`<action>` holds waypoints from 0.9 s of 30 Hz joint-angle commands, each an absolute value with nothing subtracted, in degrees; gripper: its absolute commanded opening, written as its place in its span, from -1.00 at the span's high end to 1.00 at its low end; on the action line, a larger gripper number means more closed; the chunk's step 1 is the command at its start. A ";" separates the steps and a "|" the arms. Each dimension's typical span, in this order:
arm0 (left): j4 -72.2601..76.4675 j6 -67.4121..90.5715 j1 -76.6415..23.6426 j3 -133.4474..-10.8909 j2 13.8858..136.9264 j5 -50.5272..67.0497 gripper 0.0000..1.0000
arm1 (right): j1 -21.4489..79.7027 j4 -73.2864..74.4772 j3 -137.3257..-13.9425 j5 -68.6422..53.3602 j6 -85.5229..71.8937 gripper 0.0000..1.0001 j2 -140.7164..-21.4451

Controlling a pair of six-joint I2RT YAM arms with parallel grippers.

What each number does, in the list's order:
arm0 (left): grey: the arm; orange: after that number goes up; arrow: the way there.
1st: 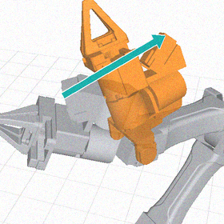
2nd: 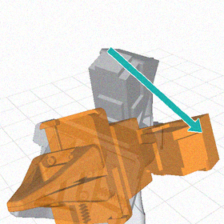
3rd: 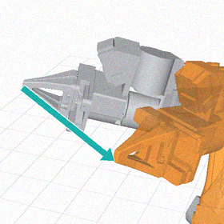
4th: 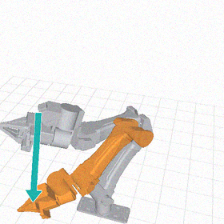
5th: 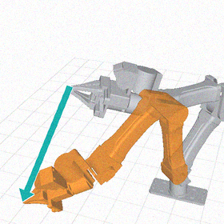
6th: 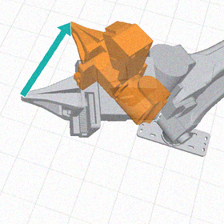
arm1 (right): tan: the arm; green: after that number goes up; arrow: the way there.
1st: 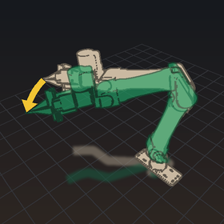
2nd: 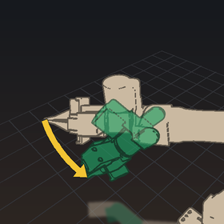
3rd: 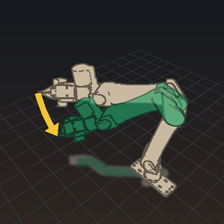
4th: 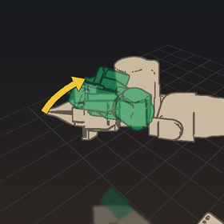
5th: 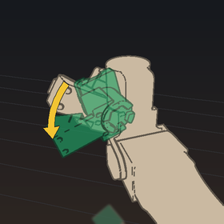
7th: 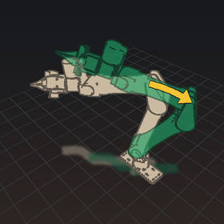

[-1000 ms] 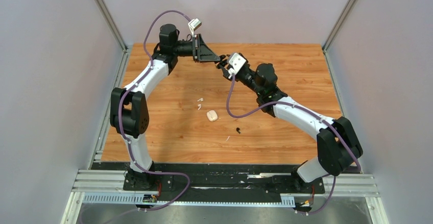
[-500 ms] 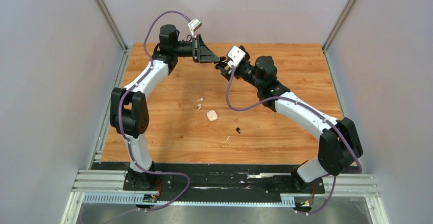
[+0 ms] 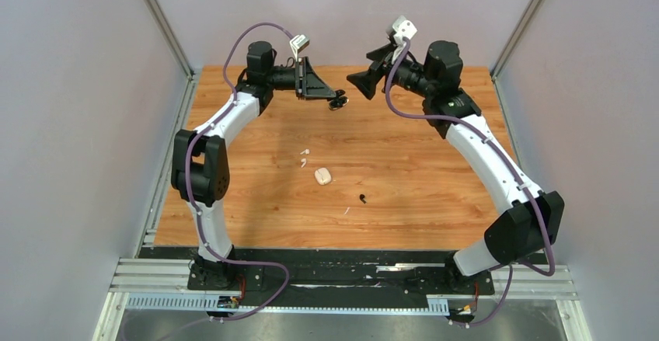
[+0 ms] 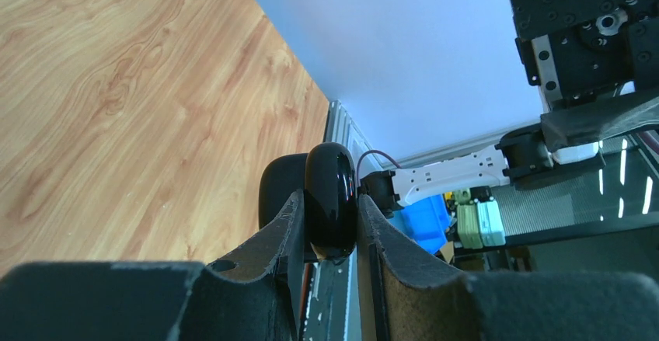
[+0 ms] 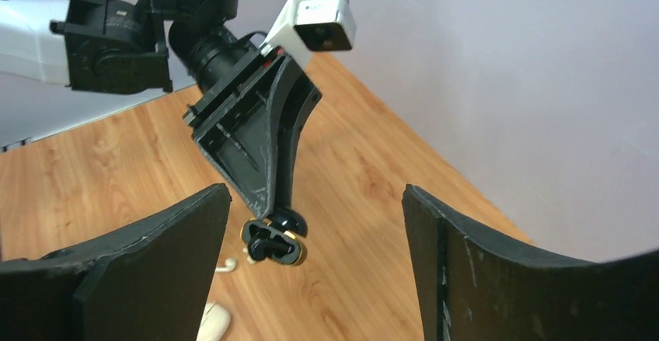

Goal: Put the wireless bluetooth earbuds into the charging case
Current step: Adjust the earbud with the charging case.

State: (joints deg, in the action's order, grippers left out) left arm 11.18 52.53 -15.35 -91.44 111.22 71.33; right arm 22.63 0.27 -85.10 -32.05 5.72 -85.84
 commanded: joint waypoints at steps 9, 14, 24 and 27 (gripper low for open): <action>7.62 46.91 -15.64 -91.03 110.40 70.46 1.00 | 22.32 15.12 -84.83 -42.51 16.23 -0.66 -89.28; 5.98 45.44 -15.64 -91.53 110.22 70.15 1.00 | 22.62 15.58 -87.72 -41.80 11.98 -0.97 -92.58; 5.50 44.70 -15.64 -91.49 109.96 70.06 1.00 | 23.17 14.92 -90.88 -38.60 5.59 -0.88 -98.18; 5.45 44.57 -15.64 -91.49 109.89 70.08 1.00 | 23.22 14.43 -91.27 -39.15 4.45 -0.87 -98.99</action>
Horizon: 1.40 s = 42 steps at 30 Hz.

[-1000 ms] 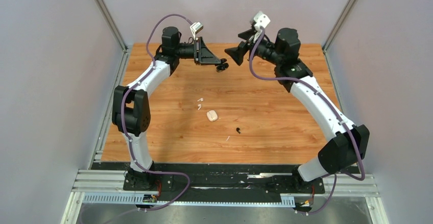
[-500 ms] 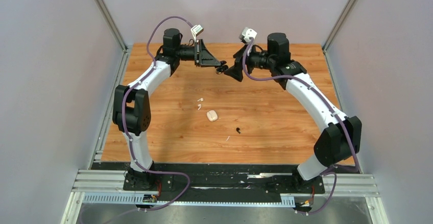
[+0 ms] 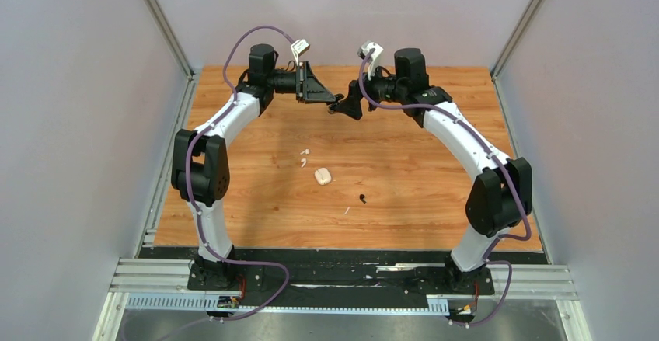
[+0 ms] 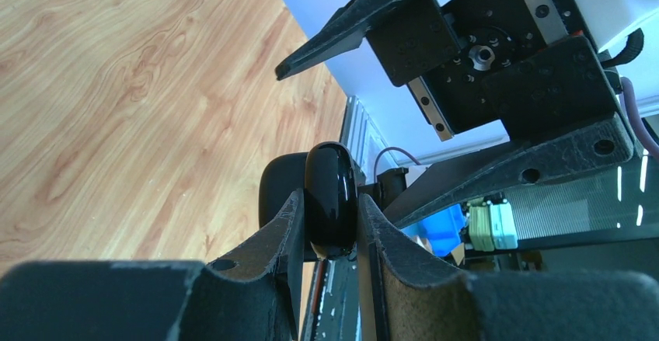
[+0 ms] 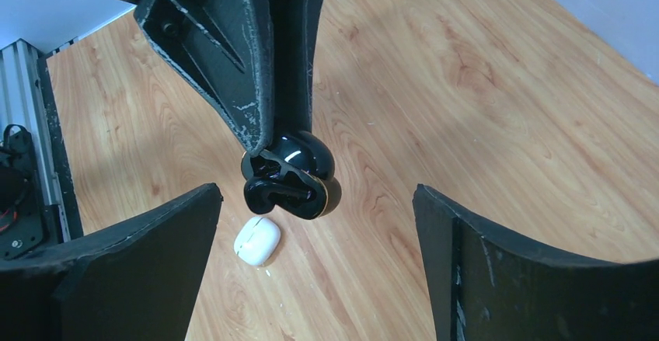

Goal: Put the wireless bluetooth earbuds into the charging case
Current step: Adjust the earbud with the charging case.

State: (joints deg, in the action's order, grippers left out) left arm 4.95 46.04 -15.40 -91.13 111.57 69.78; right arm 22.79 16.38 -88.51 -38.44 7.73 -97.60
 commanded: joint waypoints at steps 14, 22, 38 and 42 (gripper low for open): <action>5.35 44.21 -15.64 -91.89 109.95 70.28 1.00 | 23.55 13.76 -91.48 -38.42 4.32 -0.67 -100.23; 5.30 44.13 -15.64 -91.98 110.03 70.45 1.00 | 22.43 13.45 -92.68 -36.53 3.40 -0.63 -100.99; 5.30 44.21 -15.64 -92.29 110.30 70.43 1.00 | 21.06 13.28 -92.50 -36.63 2.46 -0.62 -100.52; 5.34 44.21 -15.64 -92.29 110.26 70.47 1.00 | 20.75 13.27 -92.38 -36.48 2.38 -0.63 -100.11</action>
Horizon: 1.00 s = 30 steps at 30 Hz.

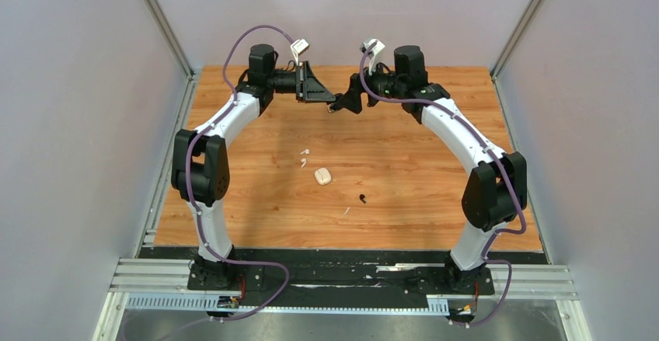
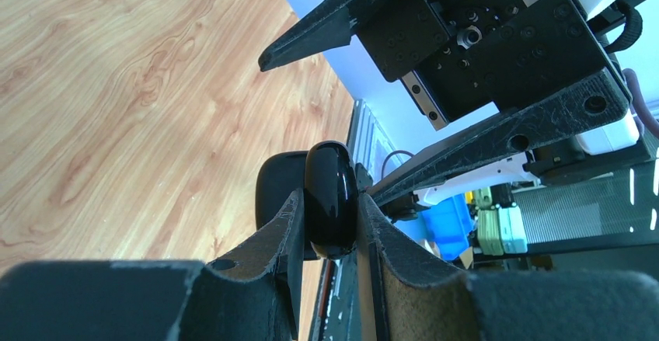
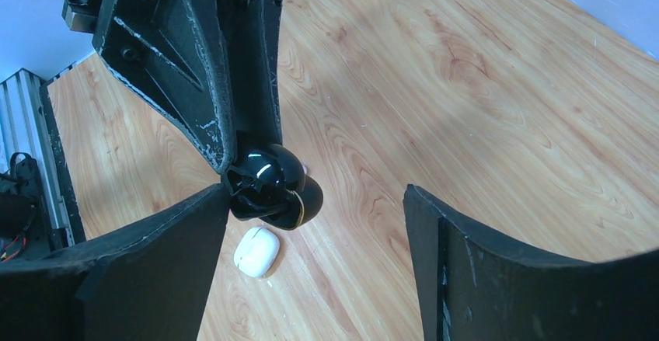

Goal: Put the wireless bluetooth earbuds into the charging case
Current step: Adjust the earbud with the charging case.

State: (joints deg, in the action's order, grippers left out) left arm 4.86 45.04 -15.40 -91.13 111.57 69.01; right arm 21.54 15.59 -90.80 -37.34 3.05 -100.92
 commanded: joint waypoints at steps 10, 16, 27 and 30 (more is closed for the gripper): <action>5.28 44.21 -15.64 -92.29 110.30 70.50 1.00 | 19.96 12.93 -92.35 -35.95 1.72 -0.65 -99.85; 5.49 44.21 -15.64 -92.29 110.30 70.55 1.00 | 19.78 12.50 -92.63 -35.60 0.93 -0.69 -100.07; 5.58 43.87 -15.64 -92.19 110.04 70.63 1.00 | 19.14 12.13 -93.88 -33.61 -7.33 -0.74 -102.39; 5.34 43.54 -15.64 -92.05 109.85 70.54 1.00 | 18.59 11.94 -94.11 -34.52 -10.26 -0.85 -102.74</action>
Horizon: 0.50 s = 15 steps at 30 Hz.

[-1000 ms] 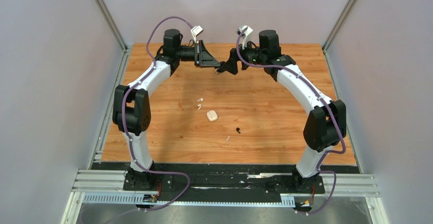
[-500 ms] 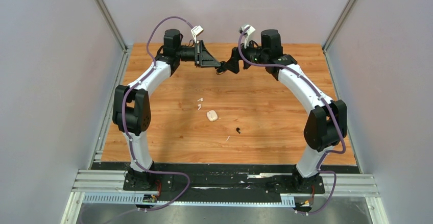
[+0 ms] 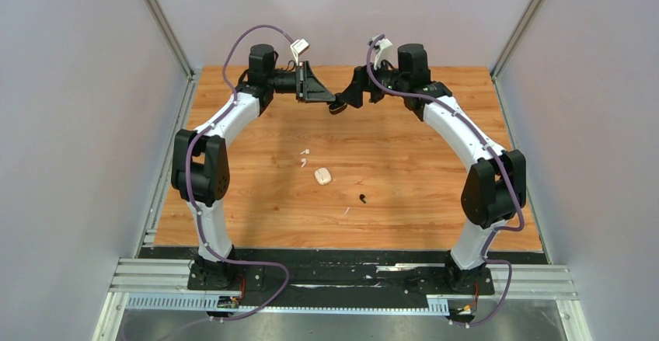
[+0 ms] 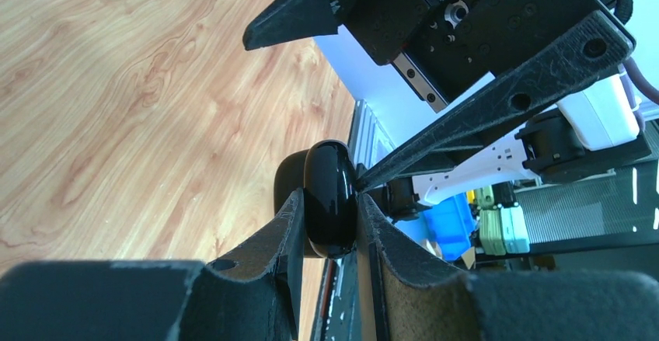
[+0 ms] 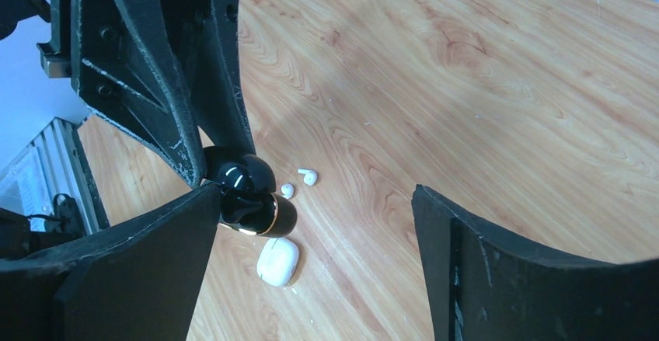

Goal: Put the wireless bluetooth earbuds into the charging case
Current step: Adjust the earbud with the charging case.

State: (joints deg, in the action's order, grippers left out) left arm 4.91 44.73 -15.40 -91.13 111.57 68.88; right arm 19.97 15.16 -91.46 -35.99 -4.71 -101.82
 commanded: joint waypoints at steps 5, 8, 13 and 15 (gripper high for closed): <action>4.92 42.96 -15.64 -92.22 109.76 70.45 1.00 | 17.44 9.81 -94.42 -40.11 -14.57 -0.88 -102.58; 3.74 41.84 -15.64 -92.68 109.86 70.30 1.00 | 16.22 8.27 -94.70 -42.83 -16.82 -0.90 -101.91; 2.29 40.33 -15.64 -93.05 109.84 69.95 1.00 | 14.86 7.63 -93.74 -48.16 -11.95 -0.77 -100.04; 2.11 39.88 -15.64 -93.30 109.93 69.98 1.00 | 15.00 9.91 -92.82 -51.92 -2.06 -0.55 -98.41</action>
